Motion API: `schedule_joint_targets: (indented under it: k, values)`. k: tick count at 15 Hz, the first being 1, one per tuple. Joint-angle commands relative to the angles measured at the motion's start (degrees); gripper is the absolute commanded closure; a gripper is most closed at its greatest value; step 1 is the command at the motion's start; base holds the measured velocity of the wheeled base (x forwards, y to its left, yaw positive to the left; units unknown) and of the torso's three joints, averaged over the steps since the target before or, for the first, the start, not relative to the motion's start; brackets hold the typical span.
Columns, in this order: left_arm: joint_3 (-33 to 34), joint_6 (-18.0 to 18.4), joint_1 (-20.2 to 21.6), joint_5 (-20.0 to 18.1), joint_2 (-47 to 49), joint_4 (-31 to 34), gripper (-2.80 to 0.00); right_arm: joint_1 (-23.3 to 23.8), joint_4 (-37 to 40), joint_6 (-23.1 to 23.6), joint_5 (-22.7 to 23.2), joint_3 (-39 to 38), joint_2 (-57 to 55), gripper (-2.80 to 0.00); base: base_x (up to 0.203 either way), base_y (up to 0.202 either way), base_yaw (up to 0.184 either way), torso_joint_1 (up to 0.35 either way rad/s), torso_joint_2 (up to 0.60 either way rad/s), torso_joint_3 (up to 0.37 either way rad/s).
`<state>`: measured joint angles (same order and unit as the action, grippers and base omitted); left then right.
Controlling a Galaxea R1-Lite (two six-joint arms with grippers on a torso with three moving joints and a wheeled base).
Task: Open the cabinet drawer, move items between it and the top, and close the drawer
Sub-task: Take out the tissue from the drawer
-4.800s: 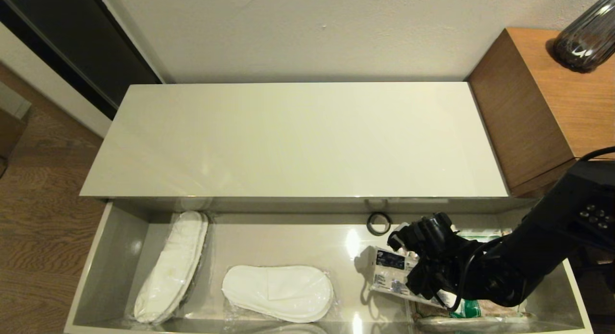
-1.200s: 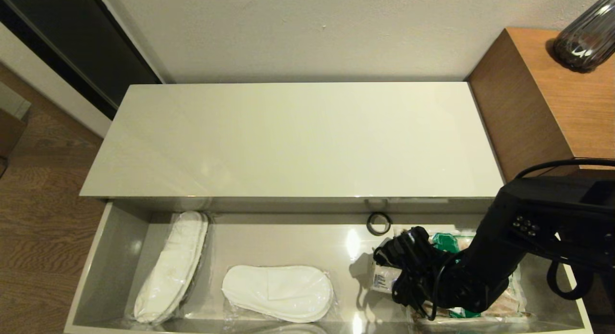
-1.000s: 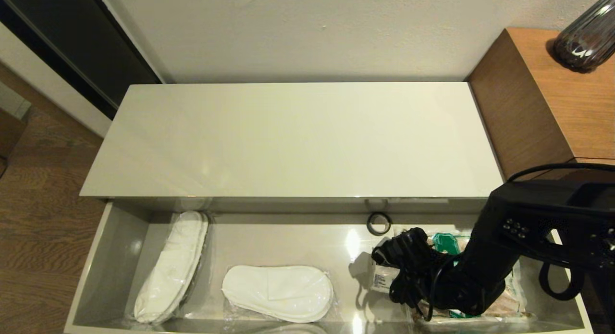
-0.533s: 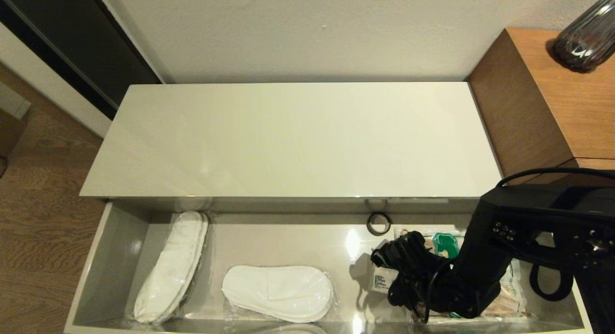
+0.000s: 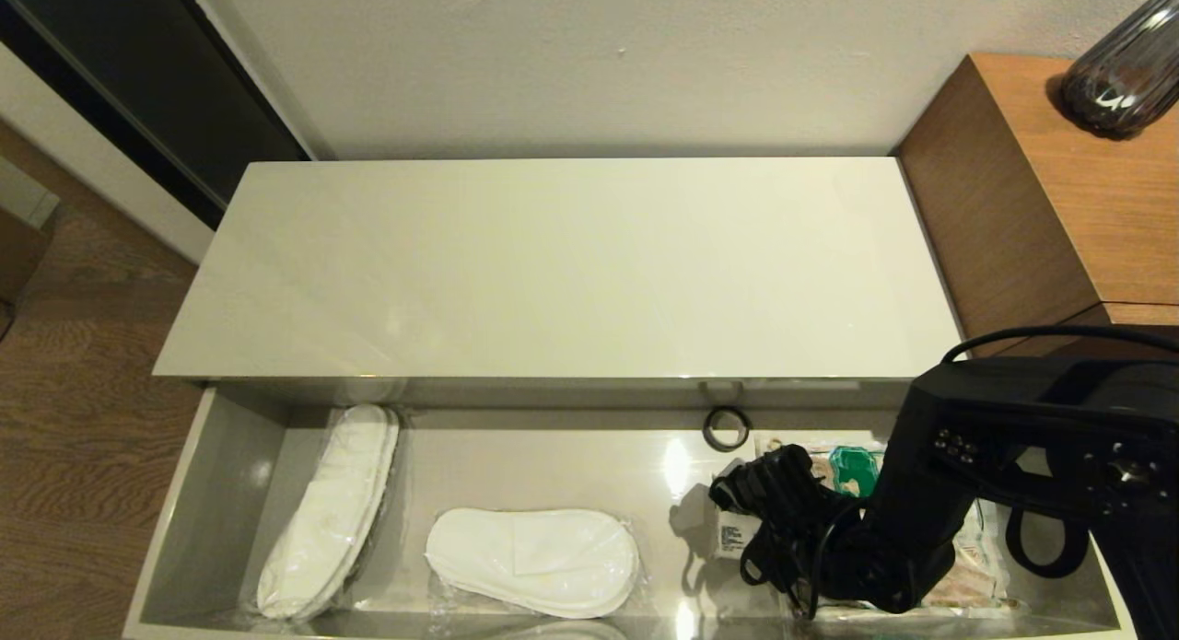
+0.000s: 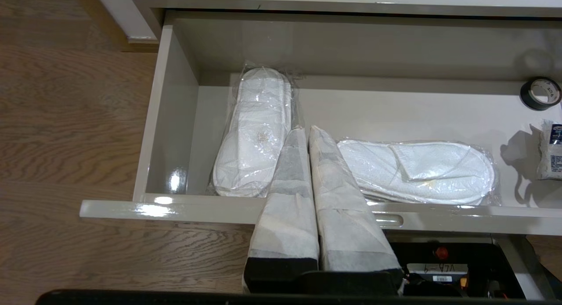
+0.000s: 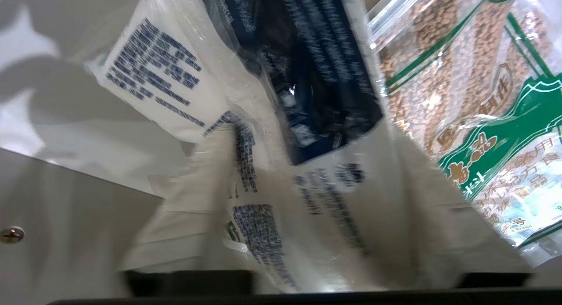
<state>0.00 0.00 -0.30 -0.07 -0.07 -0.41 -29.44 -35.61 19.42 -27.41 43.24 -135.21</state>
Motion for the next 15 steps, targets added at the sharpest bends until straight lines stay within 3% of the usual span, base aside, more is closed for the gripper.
schedule_joint_targets:
  k: [1,9,15]
  values:
    - [0.0,0.0,0.0,0.0,0.1,0.0,0.0,0.0,-0.2,0.0,-0.1,-0.2,0.3,0.0,0.0,0.0,0.0,0.0,0.0,0.0]
    - [0.0,0.0,0.0,0.0,0.1,0.0,0.0,0.0,-0.1,-2.2,-0.1,-1.9,3.0,0.0,0.0,0.0,0.0,0.0,0.0,0.0]
    - [0.0,0.0,0.0,0.0,0.1,0.0,0.0,-0.4,0.1,-3.0,0.1,-6.2,11.1,0.0,0.0,0.0,0.0,0.0,0.0,0.0]
